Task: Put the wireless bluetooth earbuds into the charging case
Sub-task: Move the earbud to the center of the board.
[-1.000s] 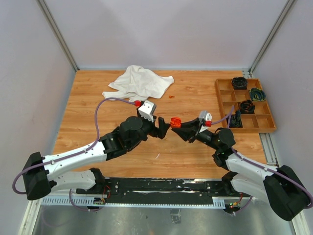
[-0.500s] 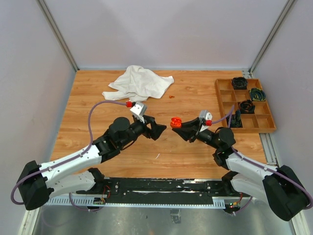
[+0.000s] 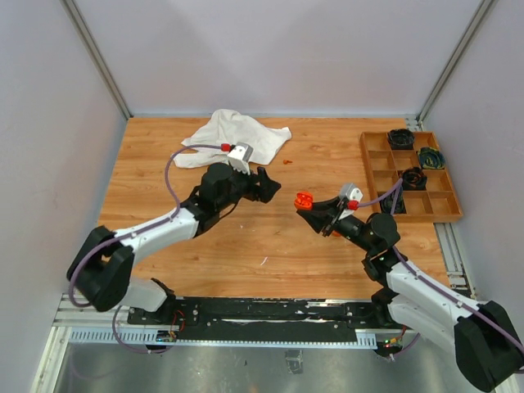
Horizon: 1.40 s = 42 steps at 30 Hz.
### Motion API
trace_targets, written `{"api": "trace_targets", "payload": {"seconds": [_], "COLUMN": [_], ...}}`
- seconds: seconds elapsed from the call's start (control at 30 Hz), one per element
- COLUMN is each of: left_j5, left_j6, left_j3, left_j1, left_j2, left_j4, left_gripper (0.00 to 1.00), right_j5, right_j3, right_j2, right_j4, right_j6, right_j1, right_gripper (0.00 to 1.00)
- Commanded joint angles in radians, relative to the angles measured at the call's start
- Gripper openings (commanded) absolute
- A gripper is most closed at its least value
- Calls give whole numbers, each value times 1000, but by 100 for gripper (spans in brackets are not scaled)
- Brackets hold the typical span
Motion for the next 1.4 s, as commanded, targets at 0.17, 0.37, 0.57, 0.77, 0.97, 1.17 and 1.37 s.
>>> {"api": "trace_targets", "payload": {"seconds": [0.17, 0.37, 0.57, 0.77, 0.97, 1.17, 1.37], "left_j5": [-8, -10, -17, 18, 67, 114, 114], "left_j6": [90, 176, 296, 410, 489, 539, 584], "left_j3": [406, 664, 866, 1012, 1079, 1120, 1160], "left_j1": [78, 93, 100, 102, 102, 102, 103], "left_j2": [447, 689, 866, 994, 1059, 1097, 1126], "left_j4": [-40, -121, -194, -264, -323, -390, -475], "left_gripper": [79, 75, 69, 62, 57, 50, 48], "right_j5": [106, 136, 149, 150, 149, 148, 148], "right_j3": [-8, -18, -23, -24, -24, -25, -25], "right_j2": [-65, -94, -107, -104, -100, -98, -98], "right_j4": [-117, -151, -165, -170, -173, -173, -174], "right_j6": [-109, -135, -143, -144, -143, -141, -141], "right_j1": [-16, -17, -20, -23, -28, -29, -29], "right_gripper": [1, 1, 1, 1, 1, 1, 1]}}
